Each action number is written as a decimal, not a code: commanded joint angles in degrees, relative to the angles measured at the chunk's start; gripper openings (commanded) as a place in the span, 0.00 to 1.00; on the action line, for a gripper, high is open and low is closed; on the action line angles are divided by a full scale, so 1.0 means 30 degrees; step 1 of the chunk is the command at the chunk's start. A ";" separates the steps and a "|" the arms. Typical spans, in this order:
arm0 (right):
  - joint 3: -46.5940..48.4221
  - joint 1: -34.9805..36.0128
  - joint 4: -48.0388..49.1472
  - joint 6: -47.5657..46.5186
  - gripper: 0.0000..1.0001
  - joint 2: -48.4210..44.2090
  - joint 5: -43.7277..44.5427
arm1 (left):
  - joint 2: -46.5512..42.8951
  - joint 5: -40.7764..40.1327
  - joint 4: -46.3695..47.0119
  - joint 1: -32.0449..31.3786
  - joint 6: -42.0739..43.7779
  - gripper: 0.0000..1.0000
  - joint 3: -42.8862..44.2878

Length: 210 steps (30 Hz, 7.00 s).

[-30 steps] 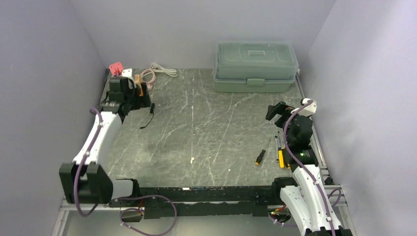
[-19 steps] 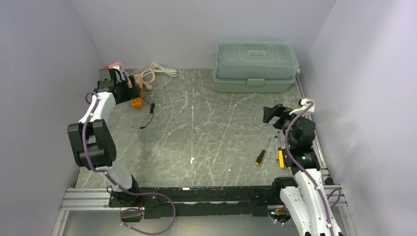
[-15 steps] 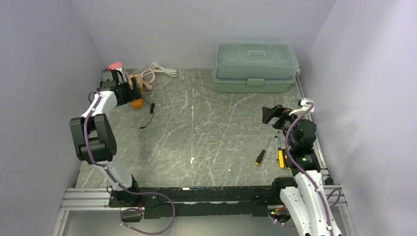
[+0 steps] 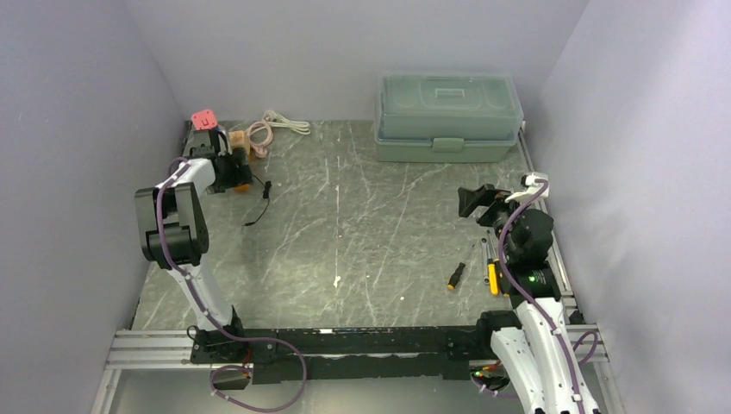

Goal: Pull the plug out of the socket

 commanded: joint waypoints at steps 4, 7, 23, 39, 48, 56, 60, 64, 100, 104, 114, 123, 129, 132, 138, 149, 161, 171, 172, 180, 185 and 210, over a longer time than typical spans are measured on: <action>-0.0268 -0.0025 0.1526 0.0198 1.00 -0.0324 0.0012 | 0.1728 -0.0842 0.0919 -0.0245 0.1371 0.83 0.1742; -0.0294 -0.0044 0.1695 0.0222 1.00 0.0033 -0.0185 | 0.2332 -0.0811 0.0672 -0.0229 0.1567 0.74 0.2334; -0.0345 -0.0044 0.1499 0.0274 1.00 0.0420 0.0411 | 0.2066 -0.1420 -0.0226 -0.1570 0.2140 0.23 0.2647; -0.0376 0.0019 0.1237 0.0259 1.00 -0.0493 0.0892 | -0.2636 -0.2254 -0.4251 -0.7480 -0.0223 0.00 -0.1253; -0.0431 0.0015 0.1310 0.0259 1.00 -0.0330 0.0898 | -0.6998 -0.2231 -0.5009 -1.1303 -0.4500 0.00 -0.6188; -0.0457 0.0024 0.1361 0.0229 1.00 -0.0163 0.0834 | -0.7682 -0.4259 -0.5326 -1.7014 -1.0344 0.00 -0.8534; -0.0562 0.0015 0.1473 0.0258 1.00 -0.0238 0.0732 | -0.6732 -0.5302 -0.4608 -2.1079 -1.3754 0.00 -0.8432; -0.0639 0.0019 0.1688 0.0259 1.00 -0.0002 0.0540 | -0.4155 -0.6665 -0.5097 -2.4354 -1.6566 0.00 -0.6408; 0.0506 0.1710 -0.3007 0.2206 0.95 0.2231 -0.3645 | -0.9122 -0.0455 -0.7613 -1.6030 -0.4758 1.00 0.1137; 0.0227 0.3832 -0.3570 0.4550 0.88 0.2758 -0.2542 | -0.8538 0.1054 -0.4534 -1.5489 -0.4636 0.97 0.0602; -0.0914 1.0676 -0.3610 0.9771 0.77 0.3516 0.2512 | -0.7701 0.3690 -0.0788 -1.6096 -0.3932 0.87 -0.1957; 0.0253 1.5051 -0.3620 1.2283 0.72 0.5666 0.6468 | -0.4578 0.3303 -0.3232 -1.6911 -0.4093 0.81 0.1359; 0.1109 1.7896 -0.3075 1.3119 0.71 0.7338 0.9278 | -0.4870 0.3197 -0.2217 -1.7059 -0.3944 0.77 0.0023; 0.2148 1.8581 -0.3719 1.2989 0.69 0.8617 1.0194 | -0.4872 0.2841 -0.2190 -1.7052 -0.3805 0.75 -0.0424; 0.3751 1.9372 -0.4036 1.2771 0.64 1.0750 1.1106 | -0.4033 0.3772 -0.2208 -1.7066 -0.4296 0.70 -0.0724; 0.4644 2.0343 -0.5244 1.3852 0.57 1.2935 1.3581 | -0.3372 0.4078 -0.2118 -1.7069 -0.4392 0.62 -0.0801; 0.5772 2.0330 -0.6002 1.3384 0.48 1.4571 1.3976 | -0.2853 0.4521 -0.2002 -1.7049 -0.4886 0.58 -0.0881; 0.6562 2.0319 -0.6940 1.3283 0.46 1.5653 1.4475 | -0.2985 0.4469 -0.2180 -1.7072 -0.5192 0.55 -0.1099; 0.6624 2.0318 -0.6992 1.3283 0.46 1.5749 1.4466 | -0.2921 0.4526 -0.2215 -1.7074 -0.5192 0.55 -0.1124; 0.6909 2.0310 -0.7227 1.3284 0.44 1.6160 1.4255 | -0.2859 0.4159 -0.3196 -1.7178 -0.5155 0.52 -0.1519; 0.7138 2.0318 -0.7250 1.3103 0.43 1.6536 1.4185 | -0.2772 0.4268 -0.3468 -1.7207 -0.5083 0.49 -0.1934; 0.5044 1.9948 -0.6896 1.3333 0.36 1.4965 1.3625 | -0.2131 0.3834 -0.4332 -1.7782 -0.4358 0.33 -0.2820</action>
